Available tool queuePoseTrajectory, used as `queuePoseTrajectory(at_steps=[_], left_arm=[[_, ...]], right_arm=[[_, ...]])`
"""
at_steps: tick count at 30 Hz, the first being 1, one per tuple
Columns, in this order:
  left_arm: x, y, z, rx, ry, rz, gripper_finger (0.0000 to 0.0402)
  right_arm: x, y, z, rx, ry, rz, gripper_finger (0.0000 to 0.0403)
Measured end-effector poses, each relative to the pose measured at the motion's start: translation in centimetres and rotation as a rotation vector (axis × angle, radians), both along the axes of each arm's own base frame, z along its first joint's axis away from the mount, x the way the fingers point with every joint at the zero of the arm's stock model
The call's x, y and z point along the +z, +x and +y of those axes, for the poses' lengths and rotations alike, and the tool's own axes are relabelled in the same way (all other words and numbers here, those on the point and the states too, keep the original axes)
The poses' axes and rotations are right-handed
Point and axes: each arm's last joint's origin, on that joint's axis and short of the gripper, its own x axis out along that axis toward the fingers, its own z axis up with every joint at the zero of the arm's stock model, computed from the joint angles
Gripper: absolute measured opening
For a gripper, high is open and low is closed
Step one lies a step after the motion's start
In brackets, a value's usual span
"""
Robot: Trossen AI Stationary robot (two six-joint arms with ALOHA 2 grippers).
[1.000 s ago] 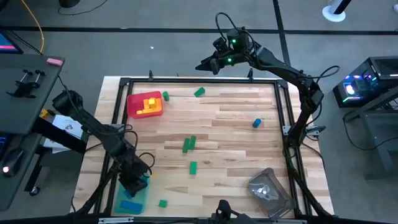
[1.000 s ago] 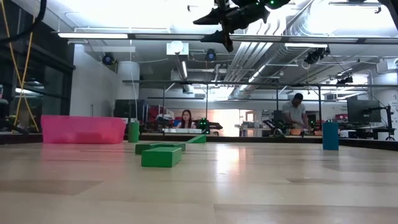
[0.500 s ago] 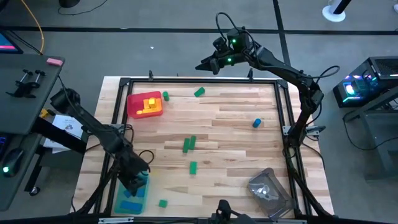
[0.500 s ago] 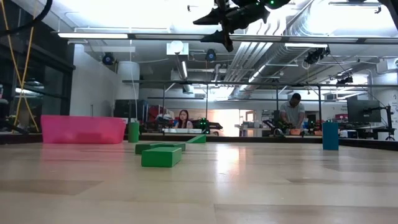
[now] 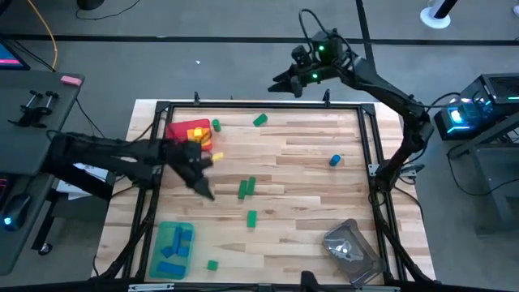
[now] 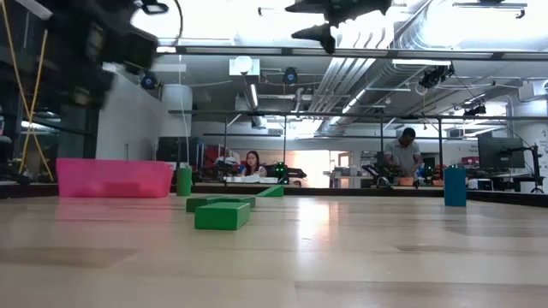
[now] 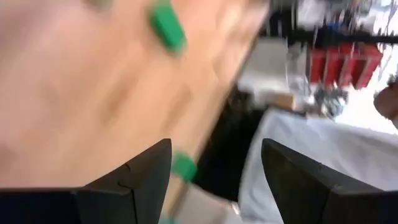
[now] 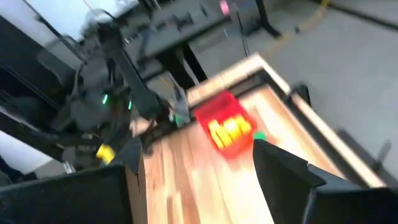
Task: Sort blocks
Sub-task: Put the green block into the black bin
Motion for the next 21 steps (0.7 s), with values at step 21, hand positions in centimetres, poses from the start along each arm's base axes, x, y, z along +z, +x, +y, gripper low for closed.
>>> queuePoseTrajectory(at_steps=[21], left_arm=[[4.8,14.0,21.0,0.041,1.141,-0.09,0.0231]], right_arm=[[-1.9,-0.7,3.0,-0.177,0.032,0.341,0.0185]])
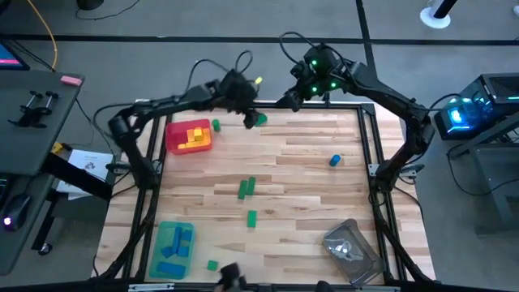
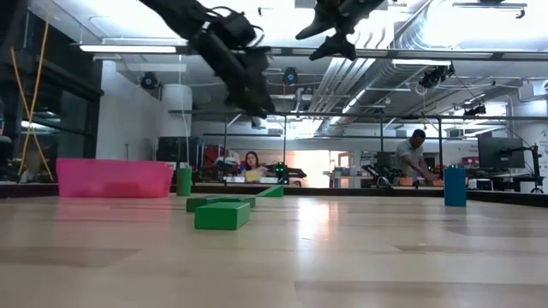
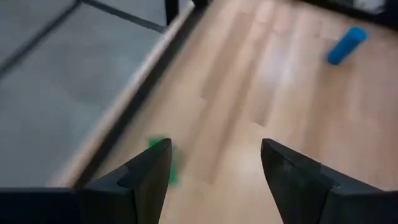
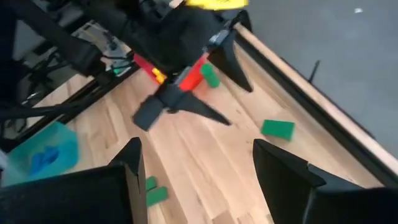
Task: Sort blocks
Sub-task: Put the green block into the black bin
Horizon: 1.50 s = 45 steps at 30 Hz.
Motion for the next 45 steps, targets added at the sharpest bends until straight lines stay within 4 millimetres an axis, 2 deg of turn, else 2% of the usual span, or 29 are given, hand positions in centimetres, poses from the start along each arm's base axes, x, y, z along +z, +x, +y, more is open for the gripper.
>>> queuePoseTrajectory(at_steps=[2,5,12,15,18,25,33,36,40,45], left_arm=[[0.0,1.3,1.1,-0.035,0.051,0.023,0.0231],[-1.2,2.7,2.5,-0.027,0.073,0.065,0.0231],[-8.1,3.6,4.9,0.116,-0.108,0.193,0.0231],[-9.6,4.3,5.2,0.11,-0.126,0.173,0.0231],[-10.6,4.9,5.6,0.111,-0.108,0.15,0.0231],[-13.0,4.9,6.0,0.098,-0.094,0.221,0.0231],[-13.1,4.9,5.9,0.074,-0.127,0.225,0.0228],[-14.0,4.8,5.6,-0.002,-0.187,0.246,0.0206],[-14.1,4.8,4.9,-0.038,-0.208,0.278,0.0154],[-13.9,5.2,3.6,-0.075,-0.189,0.32,0.0046]], right_arm=[[0.2,-0.3,0.1,-0.024,-0.018,0.009,0.0185],[0.4,-0.5,0.1,-0.041,-0.034,0.014,0.0185],[0.4,-0.6,0.1,-0.064,-0.048,0.023,0.0185],[0.4,-0.5,0.0,-0.067,-0.053,0.02,0.0185],[0.5,-0.5,0.0,-0.08,-0.065,0.02,0.0185],[0.5,-0.5,0.0,-0.082,-0.066,0.021,0.0185],[0.6,-0.4,-0.1,-0.119,-0.033,-0.008,0.0185],[0.6,-0.4,-0.1,-0.121,-0.029,-0.009,0.0185],[0.6,-0.3,0.1,-0.114,-0.029,-0.01,0.0185],[0.6,-0.1,0.3,-0.098,-0.038,-0.008,0.0185]])
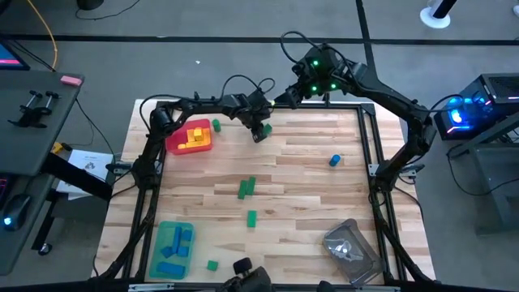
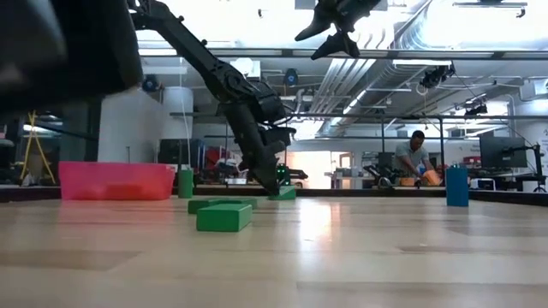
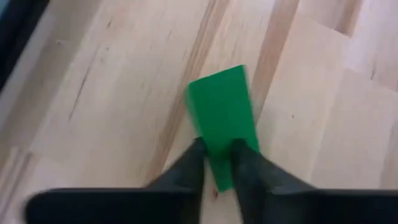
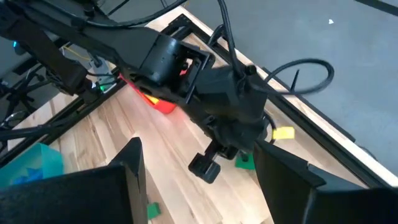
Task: Sort blocks
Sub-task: Put the green block into the black bin
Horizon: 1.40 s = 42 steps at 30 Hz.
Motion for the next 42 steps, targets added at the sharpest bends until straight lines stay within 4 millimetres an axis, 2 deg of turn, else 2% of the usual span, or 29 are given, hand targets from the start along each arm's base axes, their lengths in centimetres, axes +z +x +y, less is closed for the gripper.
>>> queuePoseTrajectory(at_steps=[2,6,12,18,21,26,28,32,38,42], left_arm=[[0.1,0.1,-0.2,0.011,0.035,0.018,0.0013],[1.2,-0.4,-0.3,0.015,0.014,0.015,0.0004],[6.0,-1.3,-0.5,-0.018,0.082,-0.073,0.0],[10.2,-2.1,-1.6,-0.252,0.065,-0.239,0.0],[10.7,-2.1,-1.9,-0.248,0.047,-0.26,0.0],[9.9,-2.8,-2.5,-0.121,-0.101,-0.163,0.0017],[9.4,-3.5,-3.7,-0.125,-0.187,-0.051,0.0033],[9.3,-4.4,-7.8,-0.23,-0.295,0.122,0.0066],[7.3,-6.1,-14.2,-0.254,-0.339,0.176,0.0098],[6.3,-7.8,-17.4,-0.198,-0.33,0.147,0.0107]], right_arm=[[0.0,0.0,0.0,0.005,-0.005,0.001,0.0185],[0.0,0.0,0.0,0.008,-0.008,0.002,0.0185],[0.0,0.0,0.0,0.035,-0.04,0.012,0.0185],[-0.1,-0.1,0.1,0.062,-0.061,0.035,0.0185],[-0.3,-0.2,0.1,0.073,-0.058,0.057,0.0185],[-0.6,-0.4,0.3,0.086,-0.043,0.094,0.0185],[-0.7,-0.5,0.3,0.09,-0.043,0.101,0.0185],[-0.7,-0.5,0.3,0.098,-0.053,0.103,0.0185],[-0.7,-0.4,0.4,0.136,-0.091,0.114,0.0185],[-0.8,-0.4,0.4,0.15,-0.106,0.119,0.0185]])
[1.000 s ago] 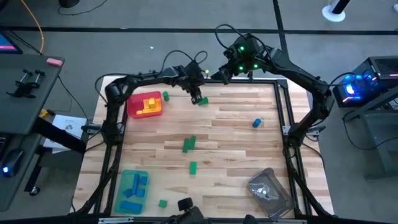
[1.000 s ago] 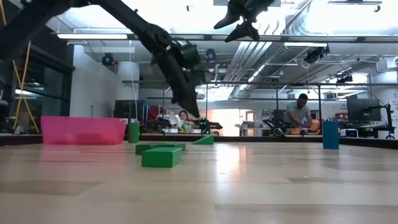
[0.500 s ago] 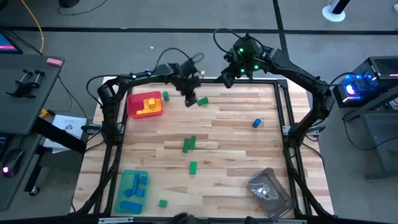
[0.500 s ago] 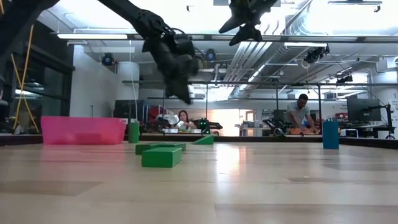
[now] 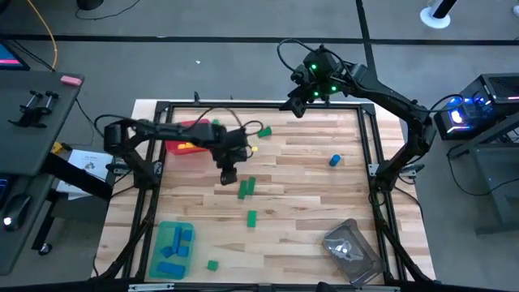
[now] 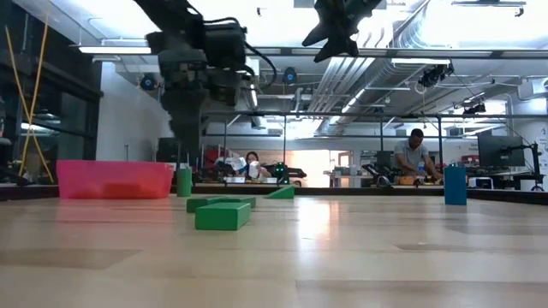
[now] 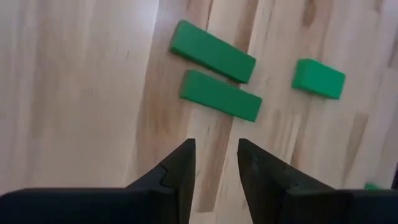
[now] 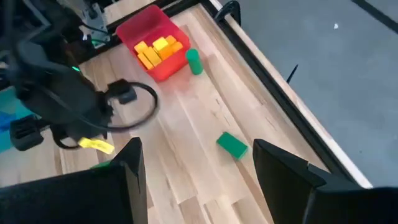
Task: Sort blocks
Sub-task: Put the green block into the black bin
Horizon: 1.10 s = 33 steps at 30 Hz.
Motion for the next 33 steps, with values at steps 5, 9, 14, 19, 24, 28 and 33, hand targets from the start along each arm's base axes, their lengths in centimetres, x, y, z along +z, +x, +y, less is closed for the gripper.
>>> queuePoseTrajectory(at_steps=[5,9,14,19,24,28,33], left_arm=[[0.1,-0.9,-2.1,0.127,-0.015,-0.107,0.0109],[-0.4,-1.2,-2.7,0.24,-0.027,-0.081,0.0111],[-0.5,-1.1,-2.8,0.379,-0.004,-0.052,0.0141],[-0.7,-1.2,-4.4,0.468,0.09,-0.007,0.0173],[-0.4,-0.5,-7.1,0.493,0.079,-0.085,0.0179],[-0.4,-0.1,-9.2,0.499,0.095,-0.138,0.0179],[-1.4,0.0,-10.4,0.577,0.181,-0.126,0.0179]], right_arm=[[-1.5,0.2,-0.1,-0.019,0.044,0.032,0.0185],[-3.5,0.7,0.5,-0.071,0.139,0.062,0.0185],[-5.3,2.6,3.5,-0.096,0.251,0.062,0.0185],[-6.2,4.8,8.6,-0.134,0.287,0.041,0.0185],[-6.6,5.7,13.9,-0.269,0.332,0.023,0.0185],[-6.6,5.8,17.5,-0.33,0.374,0.002,0.0185],[-6.6,5.5,20.0,-0.403,0.344,-0.03,0.0185]])
